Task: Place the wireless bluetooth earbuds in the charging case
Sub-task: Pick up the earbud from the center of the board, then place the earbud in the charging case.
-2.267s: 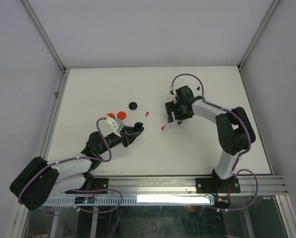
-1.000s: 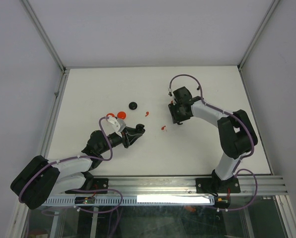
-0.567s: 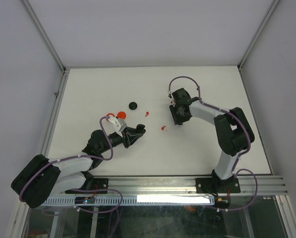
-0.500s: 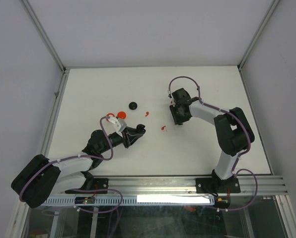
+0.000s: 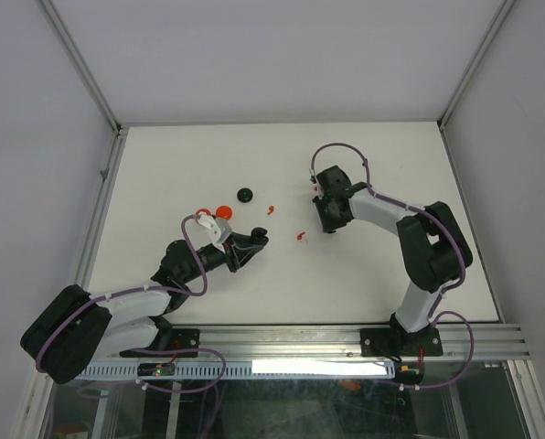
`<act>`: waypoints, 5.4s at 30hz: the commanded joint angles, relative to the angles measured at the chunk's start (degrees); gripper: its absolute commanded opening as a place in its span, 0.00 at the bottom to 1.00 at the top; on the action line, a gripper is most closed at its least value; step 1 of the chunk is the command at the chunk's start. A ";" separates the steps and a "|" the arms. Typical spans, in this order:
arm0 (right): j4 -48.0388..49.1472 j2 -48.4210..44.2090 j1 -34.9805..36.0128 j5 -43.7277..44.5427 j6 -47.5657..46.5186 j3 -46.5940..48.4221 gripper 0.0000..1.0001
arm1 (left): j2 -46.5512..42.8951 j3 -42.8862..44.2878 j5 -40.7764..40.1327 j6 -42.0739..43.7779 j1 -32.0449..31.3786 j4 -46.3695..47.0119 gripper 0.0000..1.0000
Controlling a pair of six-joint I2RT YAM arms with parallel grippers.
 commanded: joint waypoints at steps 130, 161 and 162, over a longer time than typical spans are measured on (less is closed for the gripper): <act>57.64 -30.04 21.23 -18.96 59.06 -20.84 0.16 | 0.15 -0.47 -6.37 6.19 -0.03 46.89 0.00; 52.67 -31.57 21.97 -11.96 61.58 -23.18 0.18 | -2.16 -0.92 -7.09 6.37 -0.02 46.87 0.00; 52.61 -31.80 21.98 -11.58 61.96 -23.36 0.18 | -2.22 -0.89 -7.06 6.45 0.01 46.86 0.00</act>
